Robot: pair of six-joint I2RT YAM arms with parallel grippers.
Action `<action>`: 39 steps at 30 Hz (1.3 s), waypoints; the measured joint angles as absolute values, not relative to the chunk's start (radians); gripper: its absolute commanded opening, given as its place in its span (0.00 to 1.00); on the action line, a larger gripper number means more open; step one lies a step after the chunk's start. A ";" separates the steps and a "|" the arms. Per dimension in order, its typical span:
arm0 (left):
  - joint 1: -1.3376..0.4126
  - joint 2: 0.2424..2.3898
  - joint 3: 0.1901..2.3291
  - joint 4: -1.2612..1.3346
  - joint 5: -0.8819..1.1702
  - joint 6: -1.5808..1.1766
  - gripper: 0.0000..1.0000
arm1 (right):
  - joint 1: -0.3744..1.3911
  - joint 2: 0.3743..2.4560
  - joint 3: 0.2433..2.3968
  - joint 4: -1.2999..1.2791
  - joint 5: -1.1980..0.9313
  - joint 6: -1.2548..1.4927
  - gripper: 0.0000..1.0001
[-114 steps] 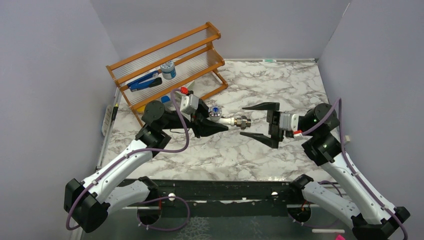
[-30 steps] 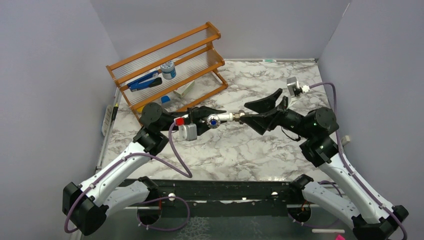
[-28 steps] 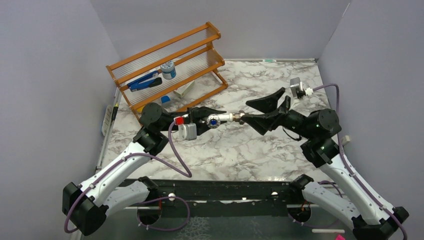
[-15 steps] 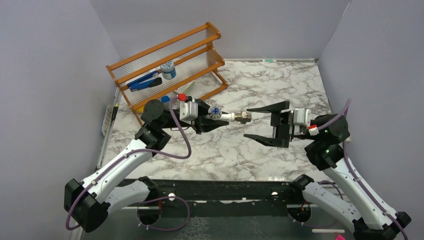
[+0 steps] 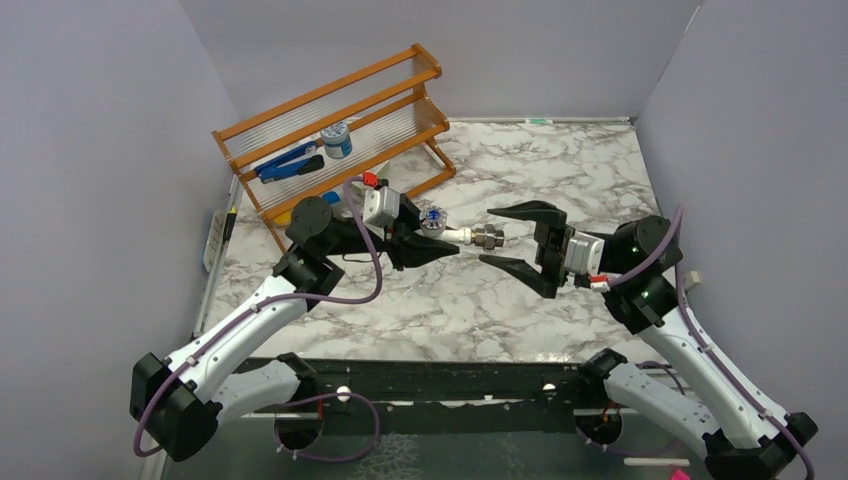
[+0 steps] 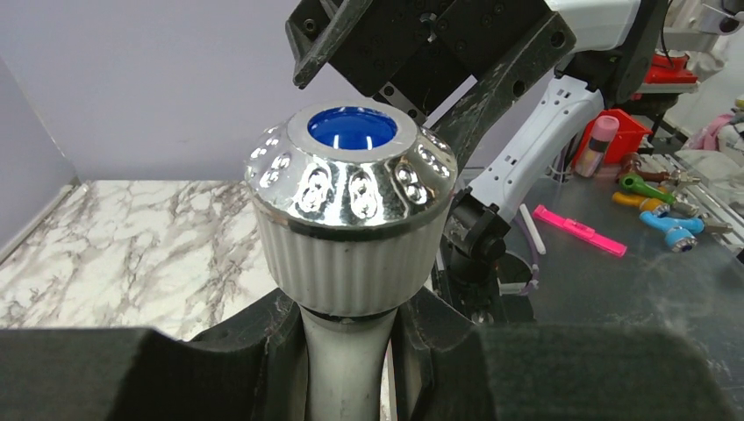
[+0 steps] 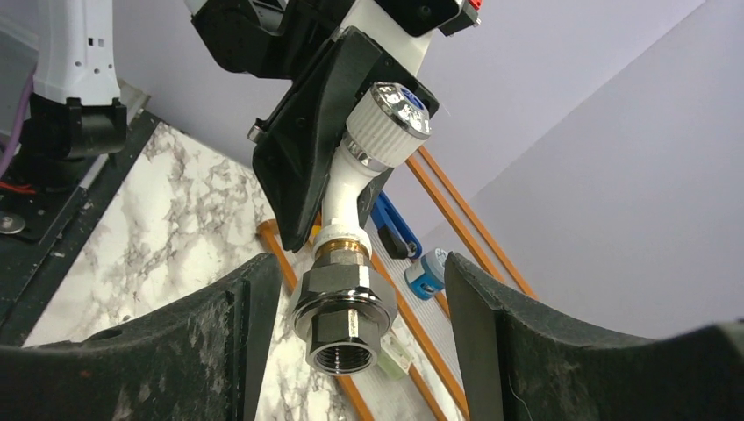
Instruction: Install the water faucets
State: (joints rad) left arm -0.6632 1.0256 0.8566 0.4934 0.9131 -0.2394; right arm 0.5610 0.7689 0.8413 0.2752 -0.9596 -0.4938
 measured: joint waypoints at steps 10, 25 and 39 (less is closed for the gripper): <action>-0.663 1.039 0.857 0.493 0.916 -0.259 0.00 | 0.561 0.775 0.834 0.244 -0.980 -0.556 0.66; -0.663 1.039 0.857 0.491 0.928 -0.262 0.00 | 0.561 0.778 0.827 0.190 -0.981 -0.578 0.38; -0.663 1.039 0.857 0.491 0.950 -0.225 0.00 | 0.561 0.786 0.827 0.212 -0.962 -0.409 0.03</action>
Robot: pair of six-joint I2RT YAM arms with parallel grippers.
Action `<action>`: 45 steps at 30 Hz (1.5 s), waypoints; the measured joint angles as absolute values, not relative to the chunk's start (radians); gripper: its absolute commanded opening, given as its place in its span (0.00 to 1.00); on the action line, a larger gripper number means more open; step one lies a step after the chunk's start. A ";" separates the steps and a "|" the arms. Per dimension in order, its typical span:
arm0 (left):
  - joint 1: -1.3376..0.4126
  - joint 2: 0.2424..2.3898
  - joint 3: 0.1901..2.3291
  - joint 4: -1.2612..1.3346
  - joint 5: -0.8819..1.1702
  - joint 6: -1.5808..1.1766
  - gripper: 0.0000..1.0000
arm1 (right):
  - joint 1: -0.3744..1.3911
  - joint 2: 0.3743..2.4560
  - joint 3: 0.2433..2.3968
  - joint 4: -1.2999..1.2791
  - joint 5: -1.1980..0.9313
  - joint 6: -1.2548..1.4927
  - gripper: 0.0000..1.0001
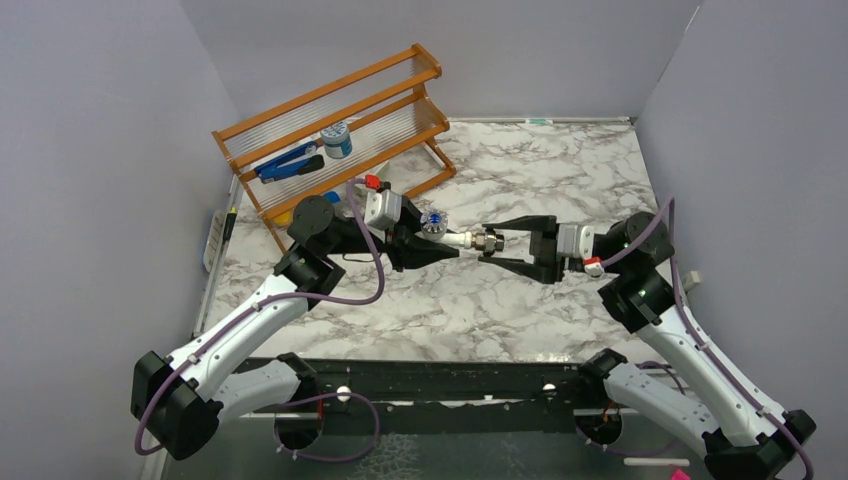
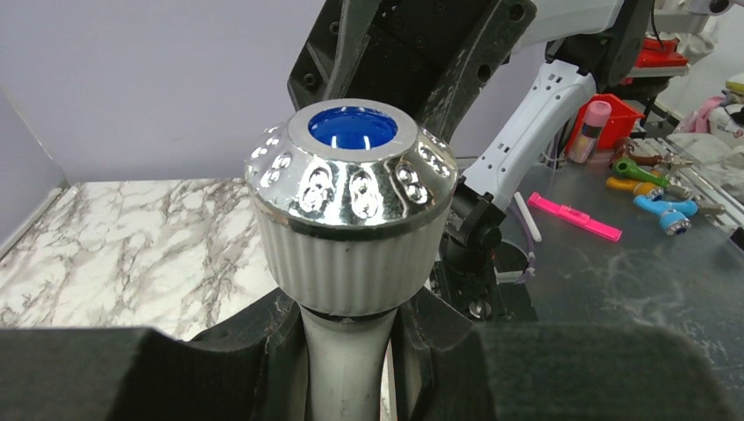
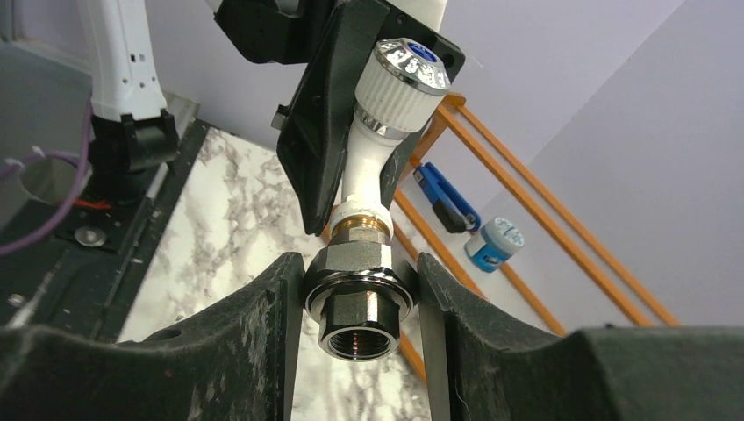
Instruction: Install the water faucets
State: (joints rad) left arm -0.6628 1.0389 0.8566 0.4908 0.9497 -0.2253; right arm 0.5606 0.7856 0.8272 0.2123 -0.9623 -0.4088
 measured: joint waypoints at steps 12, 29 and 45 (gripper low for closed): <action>-0.662 1.036 0.857 0.488 0.979 -0.062 0.00 | 0.561 0.792 0.833 0.220 -0.879 -0.046 0.00; -0.663 0.986 0.822 0.508 1.008 0.545 0.00 | 0.569 0.829 0.912 0.164 -0.756 0.459 0.00; -0.664 0.975 0.803 0.508 0.979 0.661 0.00 | 0.575 0.827 0.930 0.113 -0.701 0.519 0.51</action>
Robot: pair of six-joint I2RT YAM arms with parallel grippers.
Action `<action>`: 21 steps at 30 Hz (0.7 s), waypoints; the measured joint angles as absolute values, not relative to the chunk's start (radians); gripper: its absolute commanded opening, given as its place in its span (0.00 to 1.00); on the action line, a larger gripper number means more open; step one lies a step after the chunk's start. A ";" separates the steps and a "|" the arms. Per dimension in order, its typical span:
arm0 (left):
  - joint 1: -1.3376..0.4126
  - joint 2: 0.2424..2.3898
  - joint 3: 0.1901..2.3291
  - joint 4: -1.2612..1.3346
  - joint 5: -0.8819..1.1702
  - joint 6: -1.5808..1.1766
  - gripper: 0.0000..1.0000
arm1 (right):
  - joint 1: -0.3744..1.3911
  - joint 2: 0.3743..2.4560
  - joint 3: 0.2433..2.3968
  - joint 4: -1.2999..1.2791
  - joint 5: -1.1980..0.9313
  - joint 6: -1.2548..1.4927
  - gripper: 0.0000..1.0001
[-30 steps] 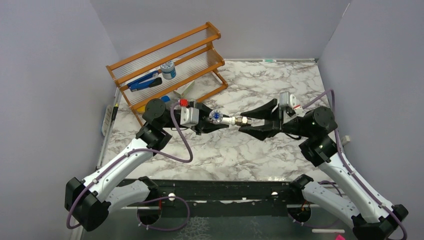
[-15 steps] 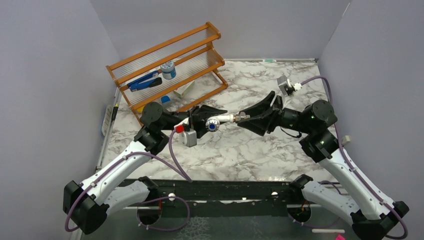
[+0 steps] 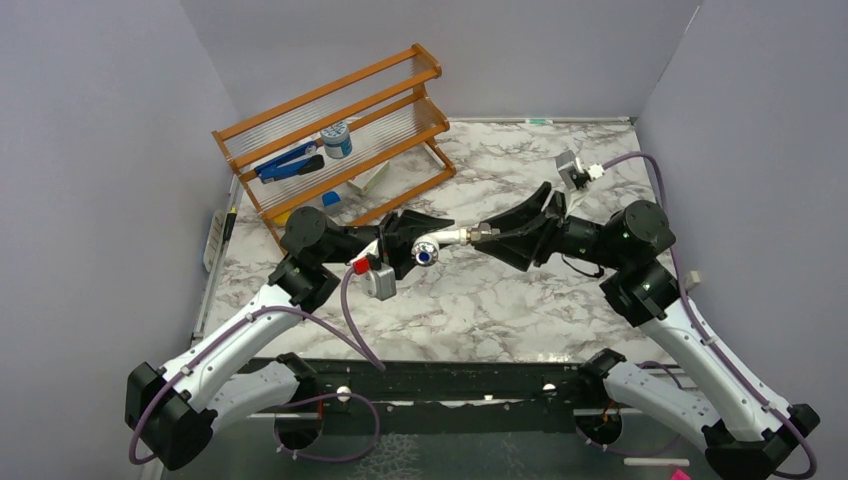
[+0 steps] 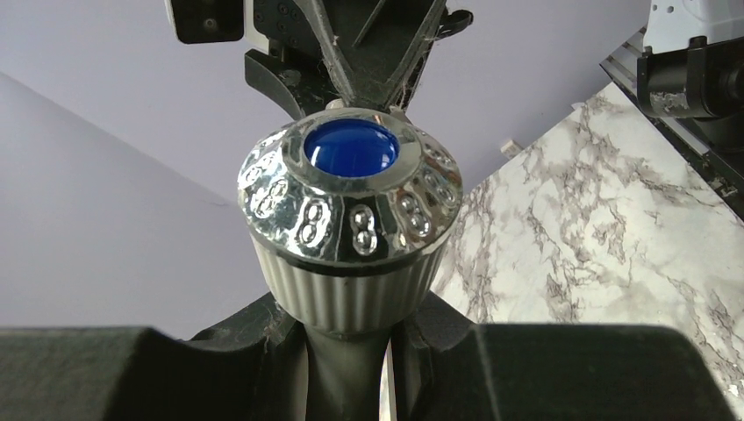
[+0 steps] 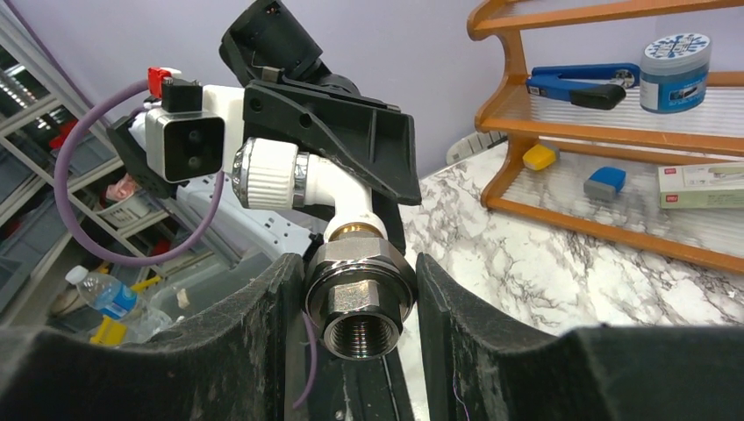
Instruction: Install the water faucets
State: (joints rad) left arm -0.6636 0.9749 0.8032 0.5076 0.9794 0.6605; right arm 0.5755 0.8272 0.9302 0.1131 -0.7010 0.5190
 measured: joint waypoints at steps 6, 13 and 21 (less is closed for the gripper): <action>-0.667 0.951 0.788 0.507 0.981 0.663 0.00 | 0.562 0.811 0.930 0.137 -0.651 0.476 0.66; -0.668 0.927 0.765 0.508 0.986 0.651 0.00 | 0.561 0.778 0.930 0.215 -0.635 0.425 0.70; -0.668 0.925 0.749 0.508 0.987 0.506 0.00 | 0.561 0.738 0.892 0.315 -0.694 0.242 0.71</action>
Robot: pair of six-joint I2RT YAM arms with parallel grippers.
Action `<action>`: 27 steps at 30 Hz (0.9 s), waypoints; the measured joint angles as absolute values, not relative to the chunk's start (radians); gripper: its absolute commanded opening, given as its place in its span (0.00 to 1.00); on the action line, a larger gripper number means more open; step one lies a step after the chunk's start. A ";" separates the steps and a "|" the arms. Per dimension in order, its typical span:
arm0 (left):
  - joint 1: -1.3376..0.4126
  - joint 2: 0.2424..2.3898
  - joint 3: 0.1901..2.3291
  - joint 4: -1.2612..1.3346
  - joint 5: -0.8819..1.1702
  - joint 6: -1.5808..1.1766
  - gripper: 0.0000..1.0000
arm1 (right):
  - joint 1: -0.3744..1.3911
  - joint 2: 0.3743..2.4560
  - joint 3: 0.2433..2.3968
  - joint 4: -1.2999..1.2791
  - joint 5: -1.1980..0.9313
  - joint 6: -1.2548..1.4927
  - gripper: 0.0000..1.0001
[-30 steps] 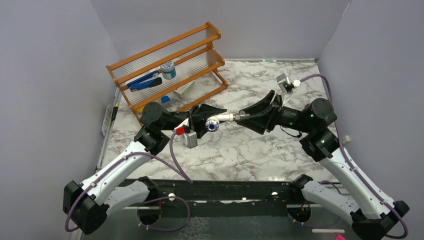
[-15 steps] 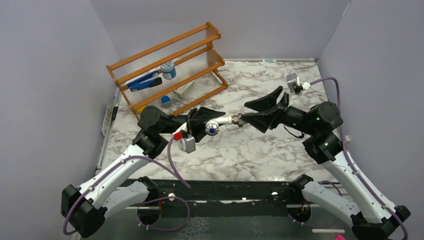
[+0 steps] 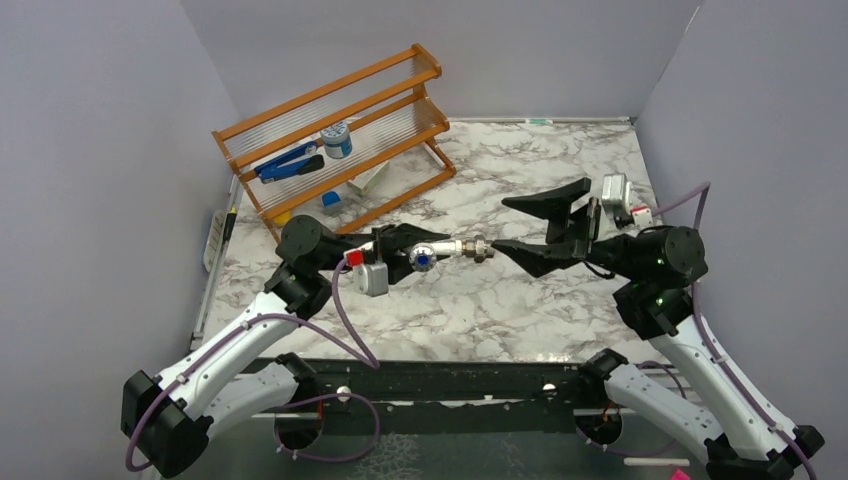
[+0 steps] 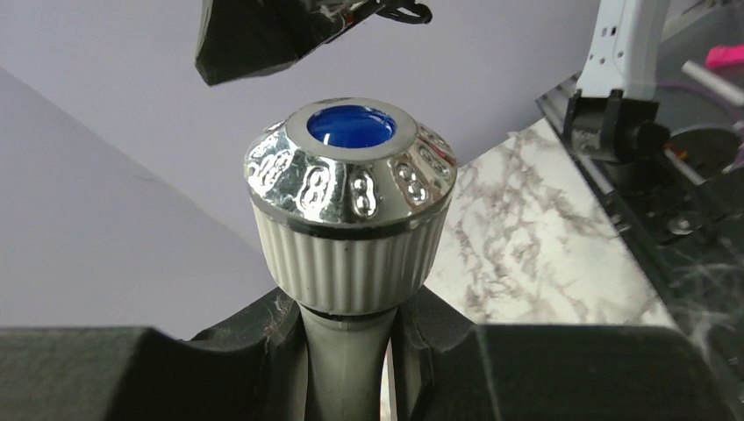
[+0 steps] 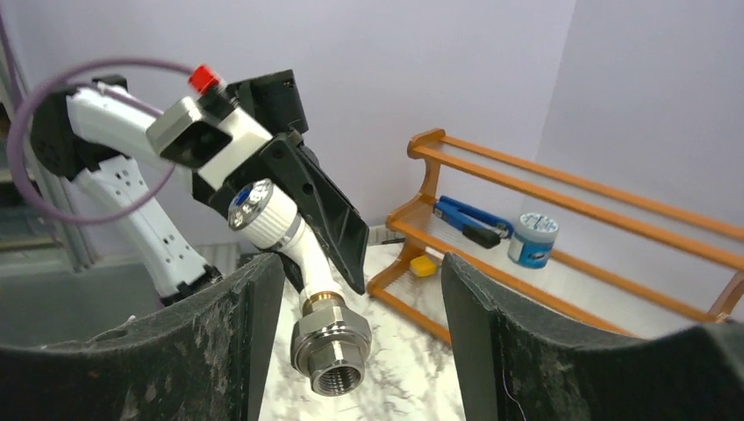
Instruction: Install the water faucets
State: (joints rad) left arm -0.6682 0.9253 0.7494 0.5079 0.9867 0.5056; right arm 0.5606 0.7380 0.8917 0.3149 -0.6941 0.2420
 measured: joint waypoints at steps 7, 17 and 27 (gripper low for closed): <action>-0.670 0.935 0.765 0.508 0.923 0.168 0.00 | 0.561 0.734 0.873 0.333 -0.803 -0.014 0.79; -0.670 0.981 0.780 0.509 0.844 -0.209 0.00 | 0.561 0.761 0.873 0.274 -0.987 -0.249 0.85; -0.670 1.010 0.820 0.513 0.868 -0.305 0.00 | 0.561 0.774 0.869 0.178 -0.996 -0.413 0.84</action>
